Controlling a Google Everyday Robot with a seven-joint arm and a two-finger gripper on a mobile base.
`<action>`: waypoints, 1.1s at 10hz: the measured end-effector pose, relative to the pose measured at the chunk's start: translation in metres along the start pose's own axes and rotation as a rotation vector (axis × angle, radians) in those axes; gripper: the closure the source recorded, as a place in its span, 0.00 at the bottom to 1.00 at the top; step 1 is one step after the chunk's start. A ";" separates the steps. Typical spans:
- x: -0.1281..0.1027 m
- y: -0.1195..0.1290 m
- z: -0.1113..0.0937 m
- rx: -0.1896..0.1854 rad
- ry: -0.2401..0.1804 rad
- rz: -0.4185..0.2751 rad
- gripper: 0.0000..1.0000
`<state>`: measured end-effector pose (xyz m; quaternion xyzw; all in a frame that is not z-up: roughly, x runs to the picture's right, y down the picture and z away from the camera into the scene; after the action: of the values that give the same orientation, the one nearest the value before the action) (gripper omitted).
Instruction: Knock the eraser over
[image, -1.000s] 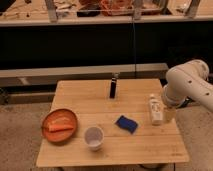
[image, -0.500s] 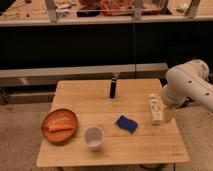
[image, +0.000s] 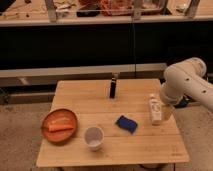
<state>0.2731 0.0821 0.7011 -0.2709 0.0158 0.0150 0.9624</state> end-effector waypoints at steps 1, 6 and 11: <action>-0.005 -0.013 0.002 0.005 -0.001 -0.005 0.20; -0.025 -0.039 0.008 0.032 -0.006 -0.029 0.20; -0.048 -0.064 0.018 0.051 -0.009 -0.064 0.20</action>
<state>0.2276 0.0353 0.7515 -0.2467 0.0031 -0.0150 0.9690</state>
